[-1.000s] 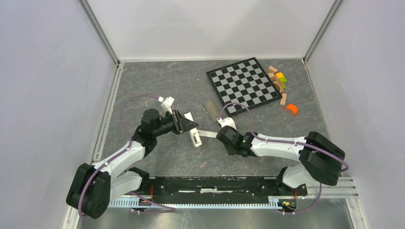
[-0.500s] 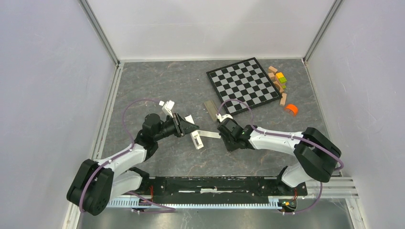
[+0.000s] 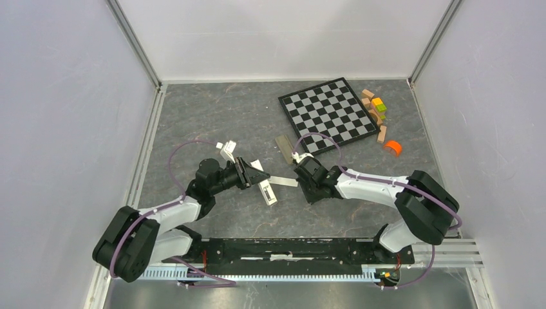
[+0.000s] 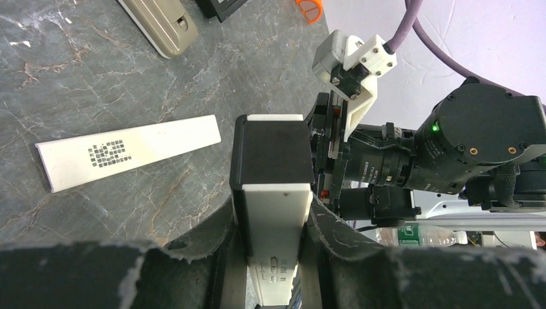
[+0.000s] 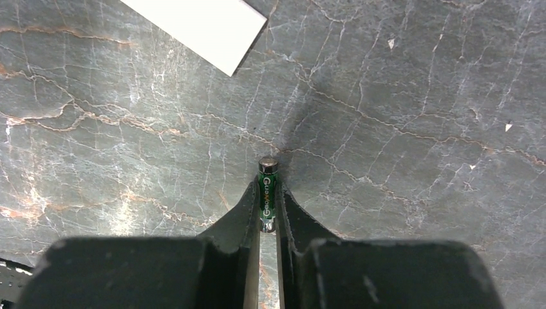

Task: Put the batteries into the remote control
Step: Pick up the battery from the center of the board, then load the battery into the remote control.

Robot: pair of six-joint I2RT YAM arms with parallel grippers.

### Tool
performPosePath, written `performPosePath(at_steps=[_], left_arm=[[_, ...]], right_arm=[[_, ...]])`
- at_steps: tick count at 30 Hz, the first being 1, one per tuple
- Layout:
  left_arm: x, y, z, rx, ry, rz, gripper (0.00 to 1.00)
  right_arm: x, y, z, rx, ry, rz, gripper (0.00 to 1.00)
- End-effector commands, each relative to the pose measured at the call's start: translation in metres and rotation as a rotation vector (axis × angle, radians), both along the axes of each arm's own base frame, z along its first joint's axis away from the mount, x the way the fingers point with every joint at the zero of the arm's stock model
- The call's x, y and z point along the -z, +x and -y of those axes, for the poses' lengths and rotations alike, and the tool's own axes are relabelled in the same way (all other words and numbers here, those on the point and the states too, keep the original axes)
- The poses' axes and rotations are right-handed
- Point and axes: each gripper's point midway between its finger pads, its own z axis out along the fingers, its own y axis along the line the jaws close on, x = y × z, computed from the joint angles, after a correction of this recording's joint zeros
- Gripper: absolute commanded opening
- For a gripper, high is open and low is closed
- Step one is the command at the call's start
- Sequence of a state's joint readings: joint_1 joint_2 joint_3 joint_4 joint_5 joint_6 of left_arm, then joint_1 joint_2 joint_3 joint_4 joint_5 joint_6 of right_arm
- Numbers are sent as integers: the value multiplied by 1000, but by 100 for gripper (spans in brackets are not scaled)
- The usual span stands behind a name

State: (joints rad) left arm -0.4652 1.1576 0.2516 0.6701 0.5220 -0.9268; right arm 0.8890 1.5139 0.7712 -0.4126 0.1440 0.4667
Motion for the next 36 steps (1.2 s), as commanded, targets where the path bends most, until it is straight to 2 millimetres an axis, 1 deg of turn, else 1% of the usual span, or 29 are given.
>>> performPosePath(at_steps=[1, 6, 8, 12, 14, 17, 20, 23, 26, 29, 36], left_arm=[[-9, 7, 4, -36, -54, 9, 2], [0, 11, 8, -68, -68, -52, 2], [5, 13, 9, -84, -69, -70, 2], [12, 18, 13, -101, -74, -90, 2], [7, 17, 18, -78, -94, -34, 2], [16, 18, 20, -70, -87, -35, 2], [17, 17, 23, -62, -122, -38, 2], [16, 19, 28, -54, -160, -58, 2], [20, 20, 31, -54, -172, -81, 2], [23, 19, 33, -50, -171, -97, 2], [22, 20, 35, -45, -173, -101, 2]], right_arm=[[25, -19, 26, 21, -99, -69, 12], [1, -3, 6, 33, 19, 20, 9], [-12, 2, -4, 36, 75, 47, 8], [-44, 9, -28, 22, 214, 86, 9], [-62, 14, -44, -2, 273, 106, 9], [-83, 17, -65, -21, 340, 110, 9], [-98, 17, -83, -44, 406, 112, 10], [-107, 12, -96, -75, 446, 103, 10], [-111, 11, -103, -90, 463, 98, 10], [-110, 8, -109, -107, 468, 84, 11], [-100, 5, -107, -118, 420, 74, 12]])
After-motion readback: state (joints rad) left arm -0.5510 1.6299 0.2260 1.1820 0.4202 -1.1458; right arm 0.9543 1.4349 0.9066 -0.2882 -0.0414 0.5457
